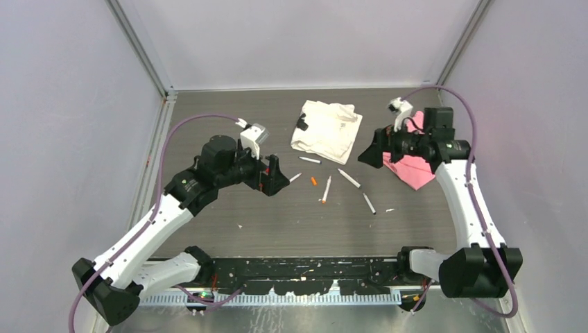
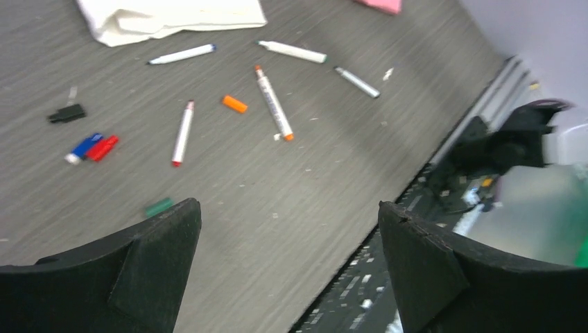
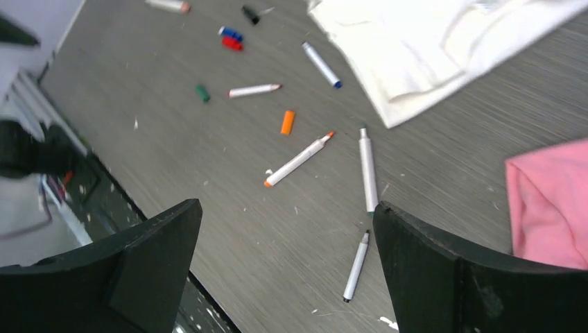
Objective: Insert the pens into the pen caps
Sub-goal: Pick up the pen from the center of the board.
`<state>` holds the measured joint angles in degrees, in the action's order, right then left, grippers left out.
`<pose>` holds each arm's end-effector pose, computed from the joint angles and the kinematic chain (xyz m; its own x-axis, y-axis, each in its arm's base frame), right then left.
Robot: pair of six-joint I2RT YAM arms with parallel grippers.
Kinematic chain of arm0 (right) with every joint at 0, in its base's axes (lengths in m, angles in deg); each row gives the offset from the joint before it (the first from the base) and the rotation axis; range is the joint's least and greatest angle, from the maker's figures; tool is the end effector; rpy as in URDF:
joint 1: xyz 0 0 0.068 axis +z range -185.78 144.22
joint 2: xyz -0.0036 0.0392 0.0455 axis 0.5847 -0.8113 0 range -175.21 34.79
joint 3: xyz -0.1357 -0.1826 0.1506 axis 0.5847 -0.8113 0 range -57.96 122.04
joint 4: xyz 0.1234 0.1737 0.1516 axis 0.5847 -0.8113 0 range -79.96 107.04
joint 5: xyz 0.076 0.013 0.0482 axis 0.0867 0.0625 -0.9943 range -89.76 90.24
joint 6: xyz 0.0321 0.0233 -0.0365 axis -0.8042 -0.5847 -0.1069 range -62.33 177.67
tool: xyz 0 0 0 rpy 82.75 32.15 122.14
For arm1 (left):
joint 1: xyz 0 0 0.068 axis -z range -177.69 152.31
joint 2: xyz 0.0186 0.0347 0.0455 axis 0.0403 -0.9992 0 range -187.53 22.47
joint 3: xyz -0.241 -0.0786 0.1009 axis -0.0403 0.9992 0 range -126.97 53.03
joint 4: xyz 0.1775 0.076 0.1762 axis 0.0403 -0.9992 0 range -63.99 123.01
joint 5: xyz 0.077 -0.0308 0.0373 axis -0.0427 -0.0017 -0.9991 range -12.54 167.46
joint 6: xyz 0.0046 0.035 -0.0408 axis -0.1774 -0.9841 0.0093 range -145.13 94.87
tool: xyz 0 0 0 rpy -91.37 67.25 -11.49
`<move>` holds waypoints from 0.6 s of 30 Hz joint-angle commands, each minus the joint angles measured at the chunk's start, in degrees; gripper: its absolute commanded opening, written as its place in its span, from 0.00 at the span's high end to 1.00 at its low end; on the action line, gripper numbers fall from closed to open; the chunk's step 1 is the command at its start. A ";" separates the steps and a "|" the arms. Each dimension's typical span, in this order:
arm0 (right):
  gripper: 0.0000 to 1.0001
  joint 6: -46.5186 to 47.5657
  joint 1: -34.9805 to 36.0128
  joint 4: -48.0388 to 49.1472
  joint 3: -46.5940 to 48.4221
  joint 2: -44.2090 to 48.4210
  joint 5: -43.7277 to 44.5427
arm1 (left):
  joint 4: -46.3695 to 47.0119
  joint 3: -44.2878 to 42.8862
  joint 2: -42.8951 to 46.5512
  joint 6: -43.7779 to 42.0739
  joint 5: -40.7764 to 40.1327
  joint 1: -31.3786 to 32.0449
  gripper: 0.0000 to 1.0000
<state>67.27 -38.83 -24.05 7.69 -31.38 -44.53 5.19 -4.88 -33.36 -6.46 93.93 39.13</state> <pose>0.2341 0.0126 0.3469 -0.5723 -0.0880 -0.8153 -0.5918 0.7326 0.3363 0.1635 -0.1350 0.3538 -0.5788 0.0498 -0.8139 0.6269 0.6655 -0.4051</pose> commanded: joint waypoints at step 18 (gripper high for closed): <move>0.43 9.38 19.01 8.73 -0.32 -23.50 26.50 | -1.38 5.52 3.00 -15.56 -9.36 -0.35 0.00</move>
<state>79.42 -20.07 -15.50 4.43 -50.84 -23.12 1.89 0.46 -32.09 -20.82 85.40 39.06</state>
